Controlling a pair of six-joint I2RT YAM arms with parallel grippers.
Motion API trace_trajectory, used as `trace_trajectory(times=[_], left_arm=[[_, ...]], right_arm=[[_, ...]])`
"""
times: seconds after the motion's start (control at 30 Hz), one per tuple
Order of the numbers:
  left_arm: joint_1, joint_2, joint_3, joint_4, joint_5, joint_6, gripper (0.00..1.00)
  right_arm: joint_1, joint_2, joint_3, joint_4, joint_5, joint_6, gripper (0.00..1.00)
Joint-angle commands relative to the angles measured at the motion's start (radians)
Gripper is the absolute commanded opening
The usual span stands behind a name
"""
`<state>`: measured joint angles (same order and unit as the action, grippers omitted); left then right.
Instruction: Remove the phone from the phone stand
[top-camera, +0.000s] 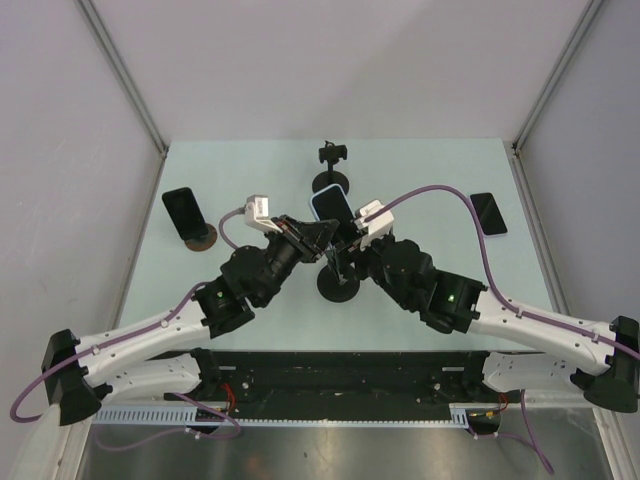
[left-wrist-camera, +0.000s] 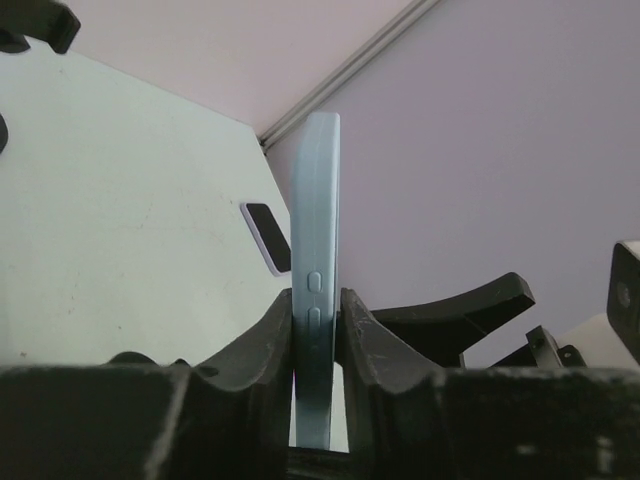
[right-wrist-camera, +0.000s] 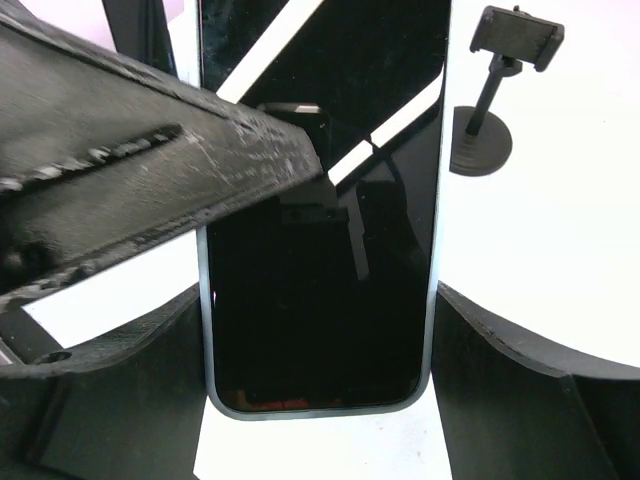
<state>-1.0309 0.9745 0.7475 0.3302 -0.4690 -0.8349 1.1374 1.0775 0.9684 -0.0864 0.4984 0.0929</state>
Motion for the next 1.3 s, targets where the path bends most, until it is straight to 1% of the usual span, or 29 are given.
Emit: trace_trajectory(times=[0.0,0.03,0.07,0.1,0.13,0.17,0.2,0.23,0.3,0.33,0.4,0.43,0.47,0.5,0.53,0.57,0.6,0.63,0.73,0.77,0.83,0.9,0.93,0.97,1.03,1.13,1.27], left_arm=[[0.003,-0.02,0.021,0.096,-0.019,0.057,0.34],[0.003,-0.023,0.023,0.096,-0.02,0.08,0.44],[0.003,-0.034,0.024,0.095,-0.025,0.129,0.49],[0.005,-0.037,0.027,0.095,-0.028,0.154,0.54],[0.005,-0.045,0.029,0.095,-0.031,0.181,0.63],[0.006,-0.056,0.032,0.09,-0.033,0.239,0.67],[0.009,-0.065,0.036,0.084,-0.031,0.264,0.7],[0.011,-0.072,0.041,0.06,-0.033,0.287,0.75],[0.022,-0.095,0.07,0.021,-0.031,0.362,0.81],[0.028,-0.1,0.085,-0.041,-0.031,0.388,0.86],[0.055,-0.102,0.152,-0.118,-0.001,0.463,0.92],[0.071,-0.099,0.182,-0.213,0.016,0.485,0.97],[0.086,-0.096,0.211,-0.262,0.041,0.52,0.98],[0.118,-0.094,0.255,-0.296,0.102,0.543,0.99],[0.13,-0.095,0.272,-0.353,0.116,0.583,1.0],[0.153,-0.099,0.285,-0.371,0.128,0.605,1.0],[0.166,-0.103,0.3,-0.387,0.142,0.626,1.0],[0.181,-0.111,0.303,-0.404,0.145,0.661,1.0],[0.255,-0.134,0.282,-0.431,0.176,0.695,1.0],[0.288,-0.141,0.274,-0.434,0.187,0.697,1.0],[0.316,-0.155,0.233,-0.436,0.217,0.709,1.0],[0.345,-0.157,0.195,-0.434,0.221,0.717,1.0],[0.353,-0.155,0.181,-0.434,0.217,0.73,1.0],[0.365,-0.145,0.168,-0.433,0.208,0.735,1.0],[0.376,-0.134,0.148,-0.434,0.207,0.74,1.0],[0.391,-0.131,0.135,-0.433,0.237,0.737,1.0],[0.403,-0.131,0.121,-0.433,0.188,0.766,1.0]], right_arm=[[-0.002,-0.013,0.039,0.005,0.071,-0.018,0.19],[-0.011,-0.016,0.042,-0.012,0.074,-0.021,0.14],[-0.016,-0.019,0.047,-0.019,0.074,-0.021,0.05],[-0.024,-0.024,0.052,-0.036,0.071,-0.019,0.01],[-0.042,-0.031,0.055,-0.044,0.068,-0.021,0.0],[-0.054,-0.037,0.056,-0.053,0.052,-0.025,0.0],[-0.065,-0.042,0.062,-0.07,0.045,-0.027,0.0],[-0.079,-0.045,0.067,-0.082,0.034,-0.031,0.0],[-0.135,-0.05,0.079,-0.13,0.002,-0.045,0.0],[-0.163,-0.048,0.093,-0.148,-0.012,-0.051,0.0],[-0.256,-0.036,0.102,-0.191,-0.072,-0.071,0.0],[-0.29,-0.03,0.105,-0.202,-0.116,-0.079,0.0],[-0.36,-0.024,0.107,-0.21,-0.138,-0.09,0.0],[-0.393,-0.001,0.11,-0.228,-0.152,-0.091,0.0],[-0.424,0.012,0.116,-0.236,-0.174,-0.09,0.0],[-0.491,0.025,0.118,-0.239,-0.188,-0.122,0.0],[-0.522,0.038,0.119,-0.242,-0.207,-0.131,0.0],[-0.56,0.062,0.121,-0.243,-0.254,-0.137,0.0],[-0.686,0.122,0.121,-0.25,-0.308,-0.162,0.0],[-0.714,0.139,0.121,-0.251,-0.316,-0.166,0.0],[-0.786,0.177,0.121,-0.257,-0.33,-0.176,0.0],[-0.821,0.242,0.121,-0.251,-0.331,-0.183,0.0],[-0.858,0.268,0.121,-0.245,-0.337,-0.188,0.0],[-0.875,0.322,0.121,-0.237,-0.348,-0.186,0.0],[-0.928,0.376,0.121,-0.216,-0.392,-0.188,0.0],[-0.97,0.464,0.121,-0.176,-0.409,-0.212,0.0],[-1.036,0.559,0.121,-0.133,-0.432,-0.287,0.0]])
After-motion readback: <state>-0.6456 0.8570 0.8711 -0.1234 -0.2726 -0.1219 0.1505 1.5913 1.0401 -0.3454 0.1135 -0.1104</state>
